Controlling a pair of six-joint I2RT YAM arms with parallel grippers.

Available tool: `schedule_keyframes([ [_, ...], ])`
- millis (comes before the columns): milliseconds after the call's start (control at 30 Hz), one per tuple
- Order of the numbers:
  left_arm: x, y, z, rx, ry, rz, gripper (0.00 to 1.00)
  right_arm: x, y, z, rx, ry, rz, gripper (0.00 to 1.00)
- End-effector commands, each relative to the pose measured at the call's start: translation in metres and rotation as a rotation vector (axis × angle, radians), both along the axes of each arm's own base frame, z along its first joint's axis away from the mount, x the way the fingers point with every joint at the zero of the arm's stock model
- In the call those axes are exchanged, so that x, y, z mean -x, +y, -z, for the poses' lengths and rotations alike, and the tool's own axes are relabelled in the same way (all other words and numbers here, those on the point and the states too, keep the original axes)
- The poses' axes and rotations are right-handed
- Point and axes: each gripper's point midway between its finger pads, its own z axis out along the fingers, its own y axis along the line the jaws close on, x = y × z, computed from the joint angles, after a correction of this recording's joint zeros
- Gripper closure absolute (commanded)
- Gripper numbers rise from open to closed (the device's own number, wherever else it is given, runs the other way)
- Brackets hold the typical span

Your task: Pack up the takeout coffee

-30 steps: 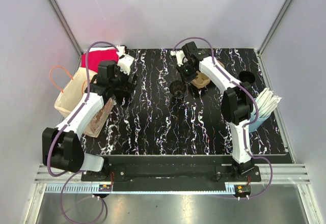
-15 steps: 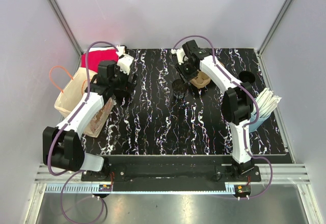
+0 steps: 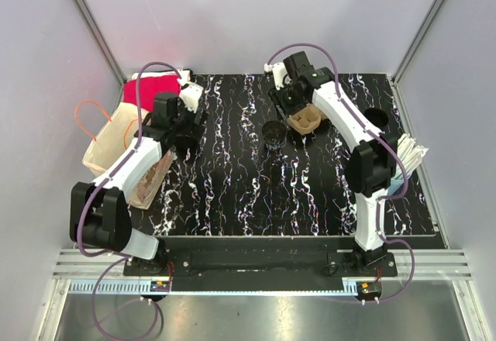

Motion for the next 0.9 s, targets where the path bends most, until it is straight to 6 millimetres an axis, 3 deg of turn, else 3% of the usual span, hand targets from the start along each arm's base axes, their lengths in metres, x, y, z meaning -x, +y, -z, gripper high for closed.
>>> schedule_keyframes([
  [0,-0.024,0.013,-0.013,-0.065,-0.073,-0.049,0.01,0.014,-0.008,-0.082,-0.068,-0.142,-0.011,0.49],
  [167,-0.025,0.016,0.002,-0.092,-0.023,-0.056,0.04,0.026,-0.015,-0.101,-0.071,-0.184,-0.018,0.49],
  [300,-0.024,0.015,0.011,-0.098,0.013,-0.046,0.15,0.032,-0.017,-0.115,-0.093,-0.216,-0.020,0.48],
  [467,-0.023,0.010,0.023,-0.095,0.056,-0.016,0.32,0.035,-0.017,-0.113,-0.096,-0.212,-0.022,0.49],
  [867,-0.025,0.010,0.043,-0.111,0.109,-0.008,0.44,0.037,-0.018,-0.112,-0.099,-0.210,-0.025,0.48],
])
